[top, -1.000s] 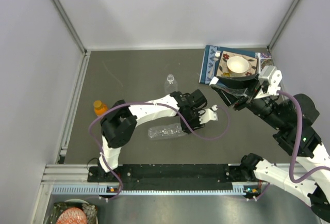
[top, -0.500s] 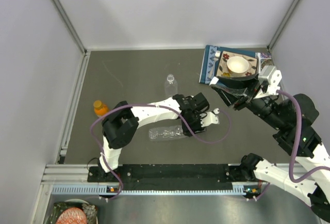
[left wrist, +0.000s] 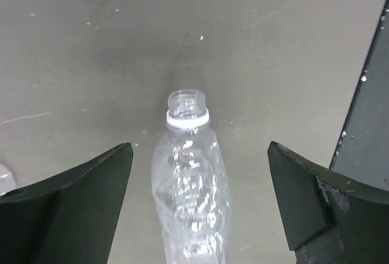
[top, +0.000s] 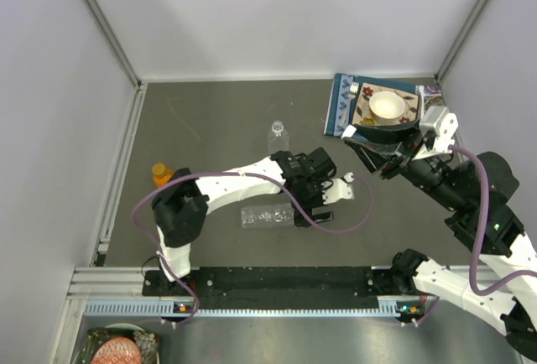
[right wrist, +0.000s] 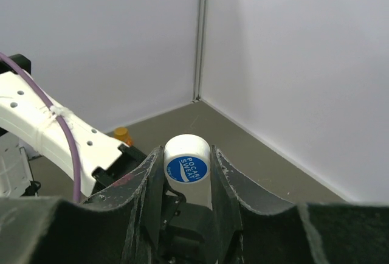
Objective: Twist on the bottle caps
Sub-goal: Pick up the plastic bottle at the center of the board.
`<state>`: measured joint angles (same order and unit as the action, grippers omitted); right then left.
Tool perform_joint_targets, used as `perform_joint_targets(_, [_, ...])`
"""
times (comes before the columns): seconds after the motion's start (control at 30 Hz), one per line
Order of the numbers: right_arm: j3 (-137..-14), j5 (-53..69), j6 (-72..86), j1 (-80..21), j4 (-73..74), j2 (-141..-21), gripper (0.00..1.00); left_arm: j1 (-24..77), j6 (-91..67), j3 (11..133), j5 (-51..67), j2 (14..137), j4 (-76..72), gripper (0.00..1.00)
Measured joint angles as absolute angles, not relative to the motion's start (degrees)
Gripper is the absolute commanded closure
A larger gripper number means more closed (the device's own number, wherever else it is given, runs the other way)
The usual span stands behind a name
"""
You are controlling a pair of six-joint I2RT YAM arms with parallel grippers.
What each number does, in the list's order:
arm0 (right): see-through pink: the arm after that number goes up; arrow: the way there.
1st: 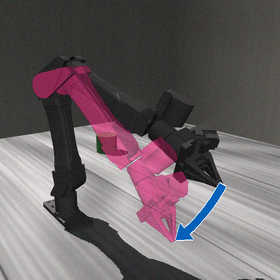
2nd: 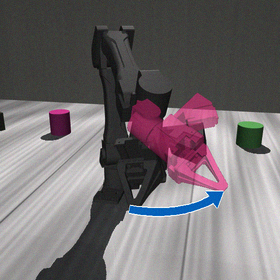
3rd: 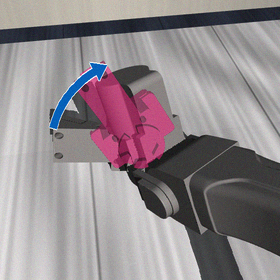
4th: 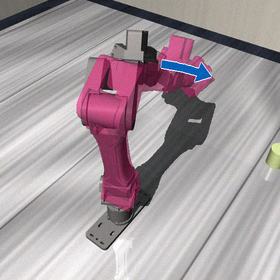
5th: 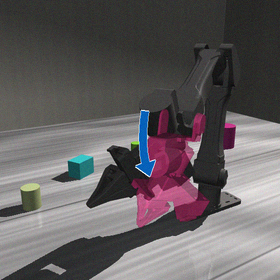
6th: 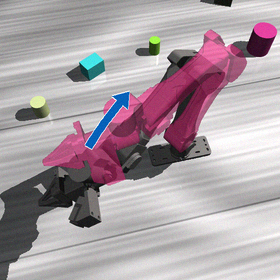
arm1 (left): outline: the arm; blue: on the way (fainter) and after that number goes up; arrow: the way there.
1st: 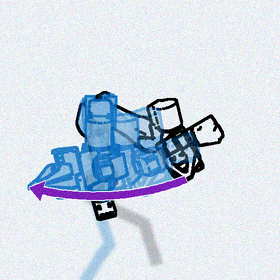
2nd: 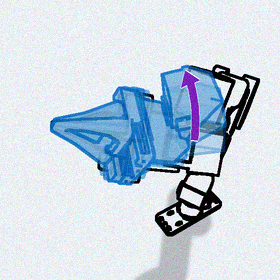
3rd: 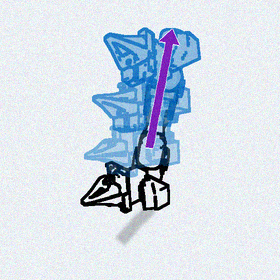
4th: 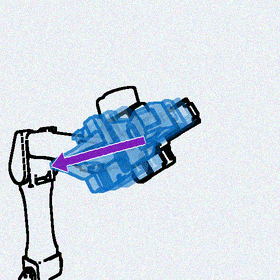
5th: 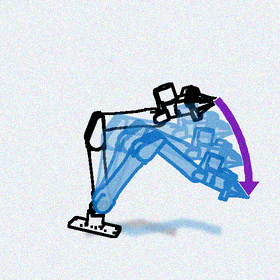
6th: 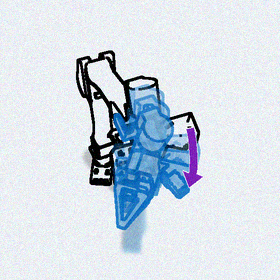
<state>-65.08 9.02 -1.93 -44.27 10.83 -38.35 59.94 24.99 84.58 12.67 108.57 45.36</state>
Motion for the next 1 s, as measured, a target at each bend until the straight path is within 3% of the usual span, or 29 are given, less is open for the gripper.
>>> perform_joint_targets(0.27, [-66.6, 8.8, -2.0, -44.3, 11.7, -38.2, 0.99, 59.9, 26.2, 80.6, 11.0, 94.9, 47.8, 0.02])
perform_joint_targets(0.5, [-66.6, 8.8, -2.0, -44.4, 11.8, -38.3, 1.0, 58.9, 27.8, 65.7, 7.4, 82.7, 46.8, 0.02])
perform_joint_targets(1.0, [-66.6, 8.8, -2.0, -44.4, 12.0, -39.2, 1.0, 49.0, 27.1, 62.7, 9.6, 89.6, 44.9, 0.02])
